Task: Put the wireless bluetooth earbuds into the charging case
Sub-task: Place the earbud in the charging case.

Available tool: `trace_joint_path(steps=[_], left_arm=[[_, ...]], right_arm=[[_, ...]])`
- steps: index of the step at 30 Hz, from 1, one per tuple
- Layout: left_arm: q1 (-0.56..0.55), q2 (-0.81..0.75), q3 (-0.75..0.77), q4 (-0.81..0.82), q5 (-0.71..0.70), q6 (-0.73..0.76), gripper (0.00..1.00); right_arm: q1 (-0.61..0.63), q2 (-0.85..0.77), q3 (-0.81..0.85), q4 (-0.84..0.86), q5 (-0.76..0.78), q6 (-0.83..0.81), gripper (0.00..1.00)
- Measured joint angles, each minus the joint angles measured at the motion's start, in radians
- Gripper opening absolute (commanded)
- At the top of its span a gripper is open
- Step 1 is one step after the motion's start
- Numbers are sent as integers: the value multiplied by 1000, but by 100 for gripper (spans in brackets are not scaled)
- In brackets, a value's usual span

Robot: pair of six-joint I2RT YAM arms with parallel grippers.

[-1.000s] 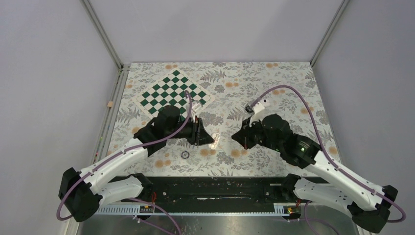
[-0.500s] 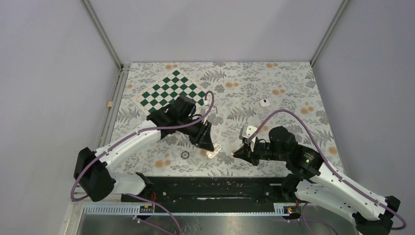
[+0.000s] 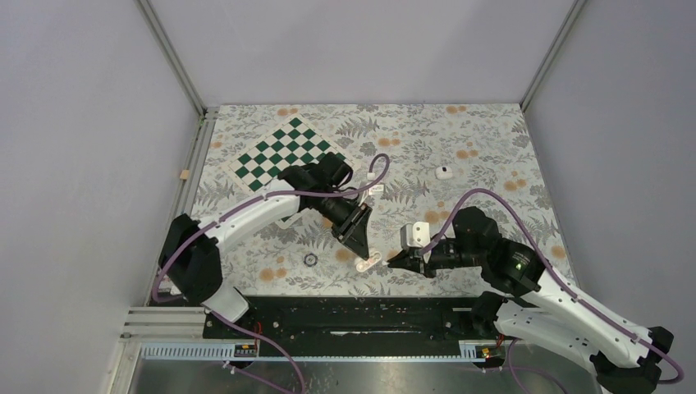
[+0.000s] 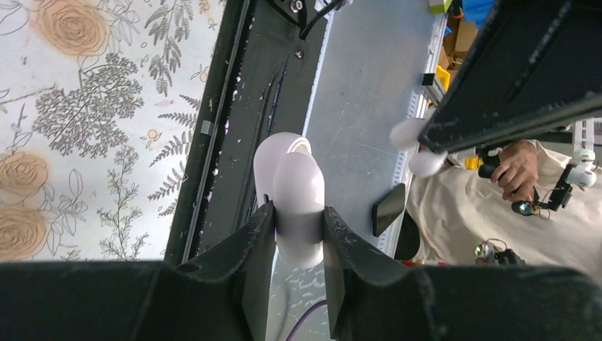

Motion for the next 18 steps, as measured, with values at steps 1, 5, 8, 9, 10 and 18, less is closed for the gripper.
trace_joint_path(steps=[1, 5, 8, 9, 10, 18], left_arm=[[-3, 17, 15, -15, 8, 11, 17], [-14, 81, 68, -74, 38, 65, 17], [-18, 114, 100, -128, 58, 107, 16], [-19, 122, 108, -139, 63, 113, 16], [-20, 132, 116, -147, 70, 121, 16], [-38, 194, 164, -187, 82, 138, 15]], right_arm=[[1, 8, 10, -3, -6, -12, 0], [31, 53, 61, -29, -21, -65, 0], [59, 80, 87, -57, -19, -104, 0], [68, 89, 96, -68, -16, -116, 0], [75, 96, 102, -74, -14, -126, 0], [191, 163, 150, -127, 64, -203, 0]])
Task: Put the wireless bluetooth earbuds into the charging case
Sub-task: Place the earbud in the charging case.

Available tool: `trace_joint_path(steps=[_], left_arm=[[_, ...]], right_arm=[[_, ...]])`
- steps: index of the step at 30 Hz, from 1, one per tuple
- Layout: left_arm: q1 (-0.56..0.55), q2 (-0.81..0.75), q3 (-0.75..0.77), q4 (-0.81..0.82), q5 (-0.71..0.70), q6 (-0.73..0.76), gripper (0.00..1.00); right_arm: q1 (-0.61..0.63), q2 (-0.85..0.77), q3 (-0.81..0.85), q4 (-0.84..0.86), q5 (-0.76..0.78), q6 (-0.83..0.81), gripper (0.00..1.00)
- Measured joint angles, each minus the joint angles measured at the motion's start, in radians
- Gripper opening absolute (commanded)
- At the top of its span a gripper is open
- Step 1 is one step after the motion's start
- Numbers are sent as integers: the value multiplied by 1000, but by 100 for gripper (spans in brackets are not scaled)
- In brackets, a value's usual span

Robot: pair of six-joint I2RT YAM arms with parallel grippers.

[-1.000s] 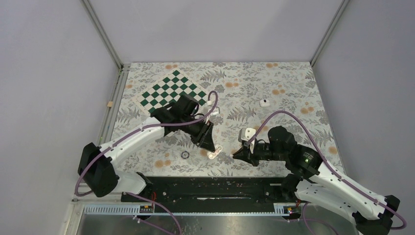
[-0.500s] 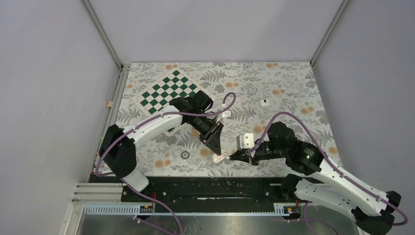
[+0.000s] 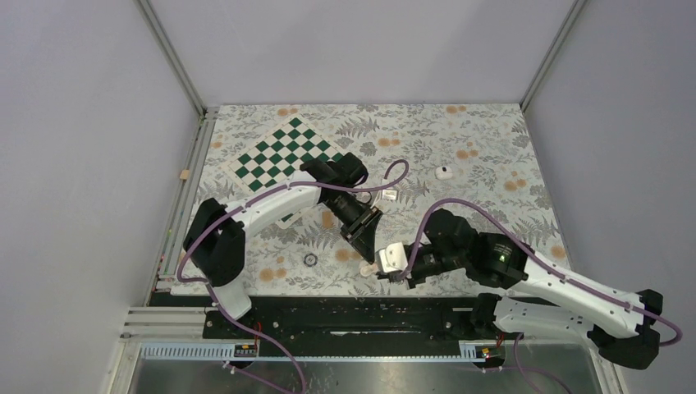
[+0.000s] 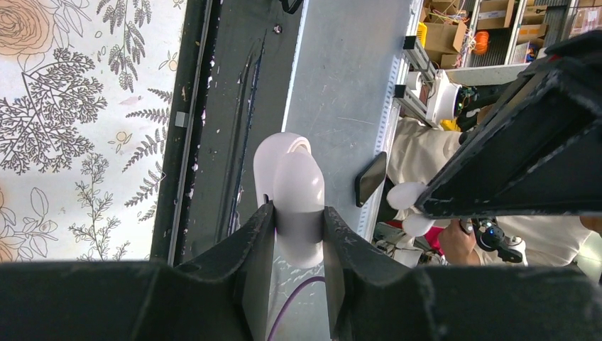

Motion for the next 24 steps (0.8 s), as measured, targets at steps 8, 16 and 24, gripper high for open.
trace_joint_path(steps=[8, 16, 24], left_arm=[[-3, 5, 8, -13, 0, 3, 15], [-4, 5, 8, -14, 0, 3, 15], [-4, 5, 8, -13, -1, 4, 15]], right_arm=[[114, 109, 56, -31, 124, -74, 0], [154, 189, 76, -39, 247, -121, 0], [160, 196, 76, -38, 288, -139, 0]])
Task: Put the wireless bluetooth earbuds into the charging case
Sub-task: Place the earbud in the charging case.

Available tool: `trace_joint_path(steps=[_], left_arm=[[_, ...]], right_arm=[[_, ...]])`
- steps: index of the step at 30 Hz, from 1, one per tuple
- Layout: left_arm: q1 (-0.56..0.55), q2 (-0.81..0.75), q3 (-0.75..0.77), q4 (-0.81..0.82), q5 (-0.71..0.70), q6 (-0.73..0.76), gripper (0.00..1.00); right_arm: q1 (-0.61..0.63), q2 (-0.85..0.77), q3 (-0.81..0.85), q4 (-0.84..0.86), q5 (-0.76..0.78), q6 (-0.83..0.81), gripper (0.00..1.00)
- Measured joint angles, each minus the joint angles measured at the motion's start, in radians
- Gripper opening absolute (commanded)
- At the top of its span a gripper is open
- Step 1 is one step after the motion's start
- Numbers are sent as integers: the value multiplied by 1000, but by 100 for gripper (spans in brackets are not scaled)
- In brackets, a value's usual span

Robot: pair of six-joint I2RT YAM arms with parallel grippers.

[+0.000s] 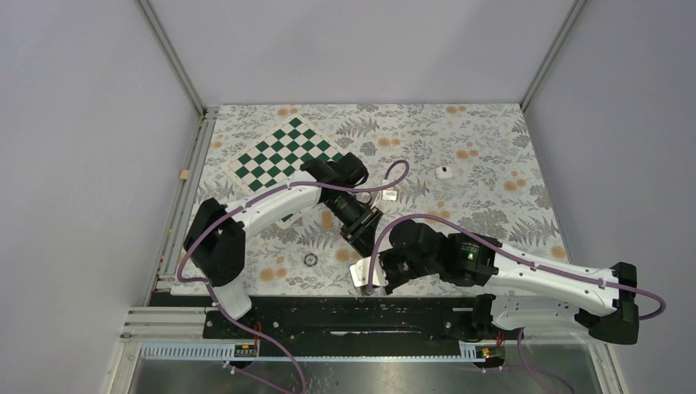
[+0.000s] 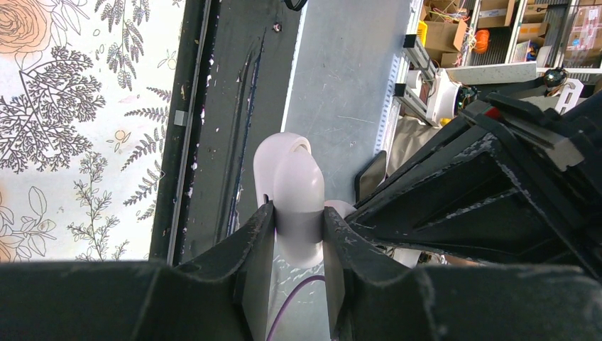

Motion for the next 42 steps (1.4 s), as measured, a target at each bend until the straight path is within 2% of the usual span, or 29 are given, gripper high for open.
trace_joint_path(steps=[21, 26, 42], left_arm=[[-10, 0, 0, 0, 0, 3, 15], [-10, 0, 0, -1, 0, 6, 15], [-11, 5, 0, -5, 0, 10, 14]], right_arm=[[25, 37, -18, 9, 46, -14, 0], [28, 45, -18, 10, 46, -14, 11], [32, 49, -23, 25, 46, 17, 23]])
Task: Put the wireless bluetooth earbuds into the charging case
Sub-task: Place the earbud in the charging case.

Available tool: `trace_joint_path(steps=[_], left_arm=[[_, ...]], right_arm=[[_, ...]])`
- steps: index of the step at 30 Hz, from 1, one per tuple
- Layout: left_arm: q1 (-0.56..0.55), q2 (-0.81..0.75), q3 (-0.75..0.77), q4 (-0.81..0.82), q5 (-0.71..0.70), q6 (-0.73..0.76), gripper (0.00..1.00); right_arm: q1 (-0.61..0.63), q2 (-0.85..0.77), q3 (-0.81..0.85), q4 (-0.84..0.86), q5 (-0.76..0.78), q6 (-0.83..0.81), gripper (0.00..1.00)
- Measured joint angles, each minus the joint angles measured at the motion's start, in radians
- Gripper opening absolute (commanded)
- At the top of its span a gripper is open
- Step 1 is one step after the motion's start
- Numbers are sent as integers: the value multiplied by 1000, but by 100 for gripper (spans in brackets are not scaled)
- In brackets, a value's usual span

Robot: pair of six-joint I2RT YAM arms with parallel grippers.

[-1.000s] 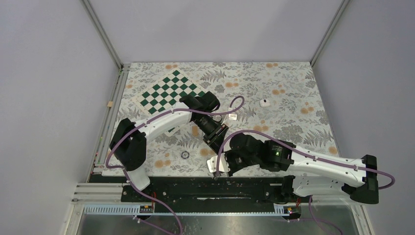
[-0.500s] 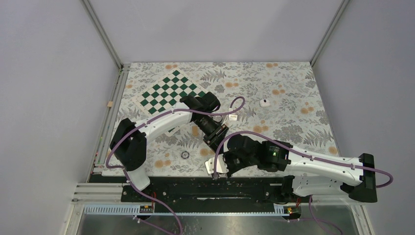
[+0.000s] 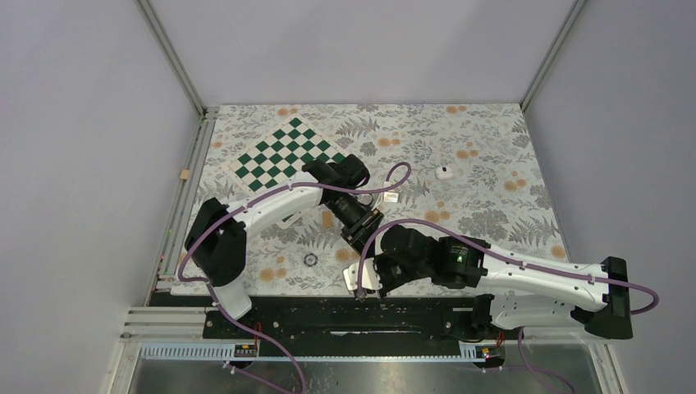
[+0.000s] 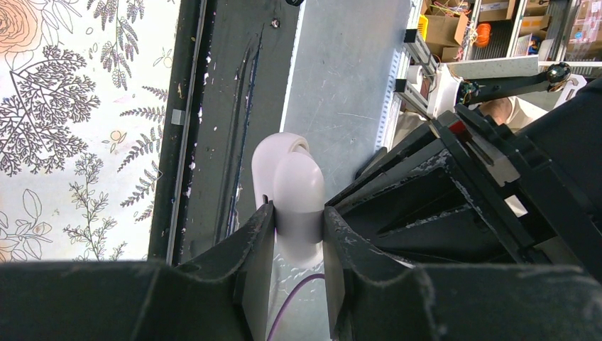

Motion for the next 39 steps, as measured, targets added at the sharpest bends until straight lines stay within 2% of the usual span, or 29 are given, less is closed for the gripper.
trace_joint_path(steps=[6, 13, 28, 30, 33, 34, 39], left_arm=[[0, 0, 0, 0, 0, 0, 14], [0, 0, 0, 0, 0, 0, 14], [0, 12, 0, 0, 0, 0, 13], [0, 13, 0, 0, 0, -1, 12], [0, 13, 0, 10, 0, -14, 11], [0, 13, -3, 21, 0, -26, 12], [0, 4, -56, 138, -2, -142, 12]], right_arm=[[8, 0, -6, 8, -1, 13, 25], [11, -6, -14, 18, -5, 33, 39], [17, -174, -40, 111, -38, 155, 45], [17, -230, -53, 137, -28, 194, 38], [20, -321, -86, 170, 41, 296, 6], [21, -336, -92, 175, 76, 335, 0], [22, -367, -125, 188, 288, 627, 0]])
